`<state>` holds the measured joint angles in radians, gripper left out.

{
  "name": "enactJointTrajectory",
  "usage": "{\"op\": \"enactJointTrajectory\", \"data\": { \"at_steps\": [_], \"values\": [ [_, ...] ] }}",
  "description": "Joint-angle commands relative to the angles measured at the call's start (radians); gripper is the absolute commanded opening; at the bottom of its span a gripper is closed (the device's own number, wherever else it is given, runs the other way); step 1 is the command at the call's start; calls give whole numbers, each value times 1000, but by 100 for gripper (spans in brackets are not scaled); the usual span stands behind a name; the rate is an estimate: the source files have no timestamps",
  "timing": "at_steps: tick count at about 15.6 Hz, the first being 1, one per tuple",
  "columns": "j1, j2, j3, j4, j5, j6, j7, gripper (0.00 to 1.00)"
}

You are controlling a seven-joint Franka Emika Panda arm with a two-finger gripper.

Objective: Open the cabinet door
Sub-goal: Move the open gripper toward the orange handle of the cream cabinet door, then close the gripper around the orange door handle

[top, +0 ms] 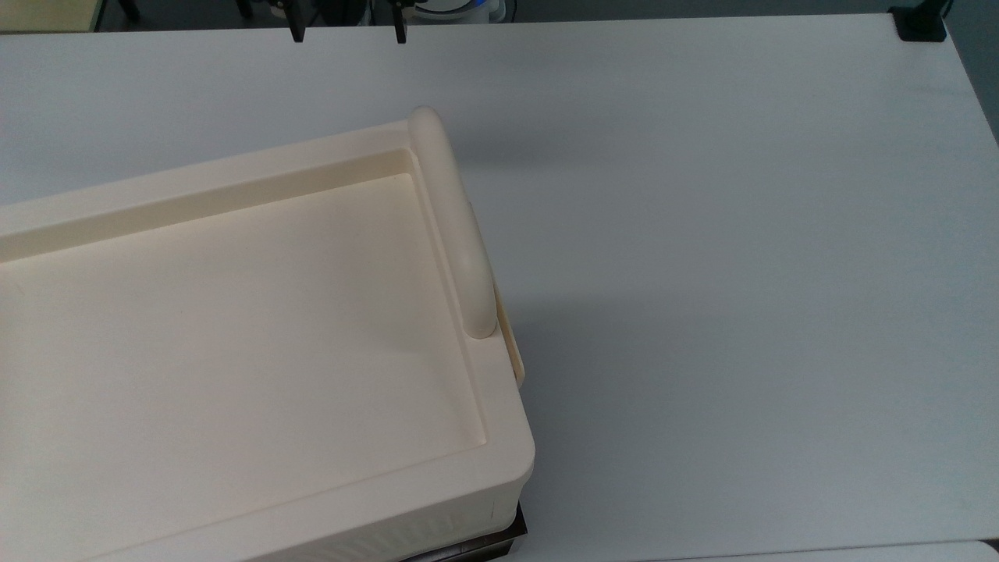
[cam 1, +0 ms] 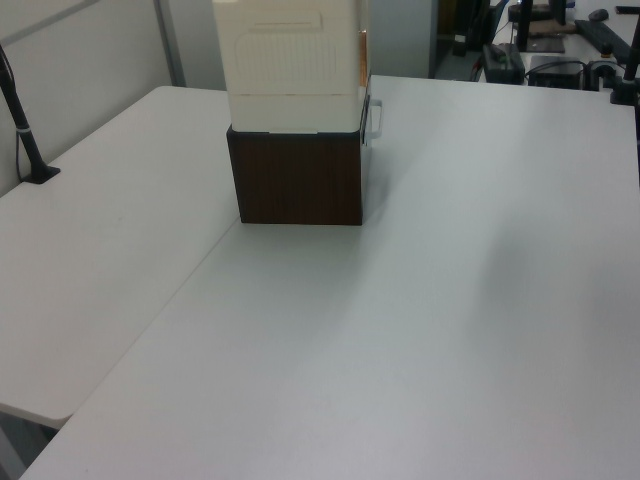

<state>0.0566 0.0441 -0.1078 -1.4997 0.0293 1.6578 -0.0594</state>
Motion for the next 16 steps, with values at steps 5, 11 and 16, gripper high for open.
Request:
{"op": "enactJointTrajectory", "data": {
  "at_steps": [5,11,16],
  "values": [
    [9,17,-15,-13,21,236,-118,100],
    [6,36,-15,-16,128,434,-131,63],
    [9,62,-15,-14,162,543,-131,51]
  ]
}}
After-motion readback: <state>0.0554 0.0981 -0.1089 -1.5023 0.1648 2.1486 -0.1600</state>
